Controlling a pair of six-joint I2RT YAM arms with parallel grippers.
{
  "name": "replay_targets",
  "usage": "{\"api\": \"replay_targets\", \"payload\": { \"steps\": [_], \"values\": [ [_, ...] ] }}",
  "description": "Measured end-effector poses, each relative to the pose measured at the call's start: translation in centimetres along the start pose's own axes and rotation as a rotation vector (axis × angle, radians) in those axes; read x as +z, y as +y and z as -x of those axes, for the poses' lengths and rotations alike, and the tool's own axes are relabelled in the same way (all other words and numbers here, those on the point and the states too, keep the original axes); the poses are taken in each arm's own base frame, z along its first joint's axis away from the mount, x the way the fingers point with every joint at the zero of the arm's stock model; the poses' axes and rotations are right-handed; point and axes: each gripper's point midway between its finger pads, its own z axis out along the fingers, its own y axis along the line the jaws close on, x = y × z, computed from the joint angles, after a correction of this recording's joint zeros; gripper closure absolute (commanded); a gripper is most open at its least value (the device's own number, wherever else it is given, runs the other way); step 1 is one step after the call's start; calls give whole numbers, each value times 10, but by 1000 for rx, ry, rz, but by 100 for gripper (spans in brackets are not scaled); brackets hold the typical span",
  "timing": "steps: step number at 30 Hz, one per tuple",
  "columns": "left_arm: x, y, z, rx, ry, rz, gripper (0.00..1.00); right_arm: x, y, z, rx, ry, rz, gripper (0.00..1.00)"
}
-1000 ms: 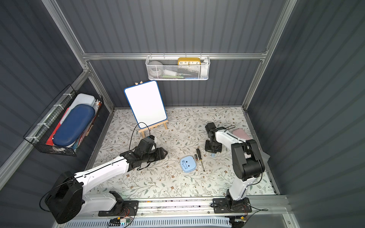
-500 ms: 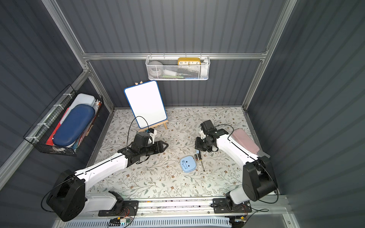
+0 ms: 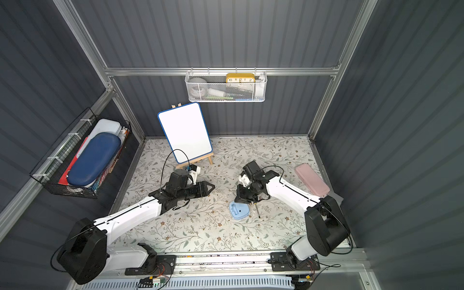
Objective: Remove the battery from the alarm
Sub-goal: Pick up the cover from the center of the board, then place the cover on the alarm.
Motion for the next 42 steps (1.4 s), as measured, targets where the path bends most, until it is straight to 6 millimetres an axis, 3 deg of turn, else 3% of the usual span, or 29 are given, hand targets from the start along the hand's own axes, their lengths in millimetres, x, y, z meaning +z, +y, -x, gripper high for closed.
{"api": "replay_targets", "payload": {
  "steps": [8, 13, 24, 34, 42],
  "values": [
    [0, -2, -4, -1, 15, -18, 40, 12, -20, -27, -30, 47, -129, 93],
    [0, -3, -5, -1, 18, -22, 40, 8, -39, -24, -33, 21, -232, 93],
    [0, -3, -8, -3, 28, -31, 40, 12, -54, -15, -37, 12, -299, 91],
    [8, 3, -14, -17, 56, -19, 41, 12, -44, -1, -81, 4, -286, 88],
    [8, 3, -13, -15, 53, -22, 41, 19, -43, -8, -105, 38, -296, 80]
  ]
}}
